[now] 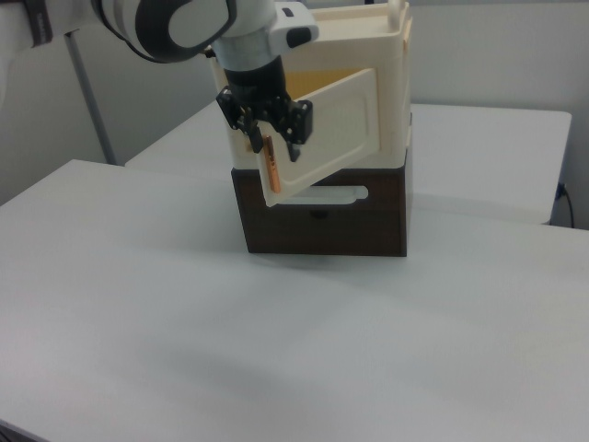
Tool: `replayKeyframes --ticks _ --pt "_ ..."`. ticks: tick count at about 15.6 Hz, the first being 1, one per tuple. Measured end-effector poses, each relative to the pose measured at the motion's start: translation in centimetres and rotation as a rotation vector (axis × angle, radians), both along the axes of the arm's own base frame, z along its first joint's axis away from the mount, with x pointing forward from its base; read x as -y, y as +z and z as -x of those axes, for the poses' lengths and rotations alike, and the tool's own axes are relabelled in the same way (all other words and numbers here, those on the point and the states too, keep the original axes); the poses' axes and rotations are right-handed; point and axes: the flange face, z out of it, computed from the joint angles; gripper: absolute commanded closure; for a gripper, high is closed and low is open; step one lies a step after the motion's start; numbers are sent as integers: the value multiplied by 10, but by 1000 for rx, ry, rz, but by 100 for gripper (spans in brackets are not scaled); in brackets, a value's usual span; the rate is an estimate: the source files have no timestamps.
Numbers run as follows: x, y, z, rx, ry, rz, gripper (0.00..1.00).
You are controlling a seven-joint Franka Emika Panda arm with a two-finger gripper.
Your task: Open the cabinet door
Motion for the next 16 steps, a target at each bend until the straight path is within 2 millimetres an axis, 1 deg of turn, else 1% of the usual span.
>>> replayKeyframes --ticks 4,8,10,13,16 --pt "28 -2 9 -5 -45 5 0" --pt "71 -3 26 1 -91 19 0" --pt "89 -1 31 25 -116 36 0" --pt "106 1 36 54 -150 53 0" --pt "115 5 41 62 -168 58 0"
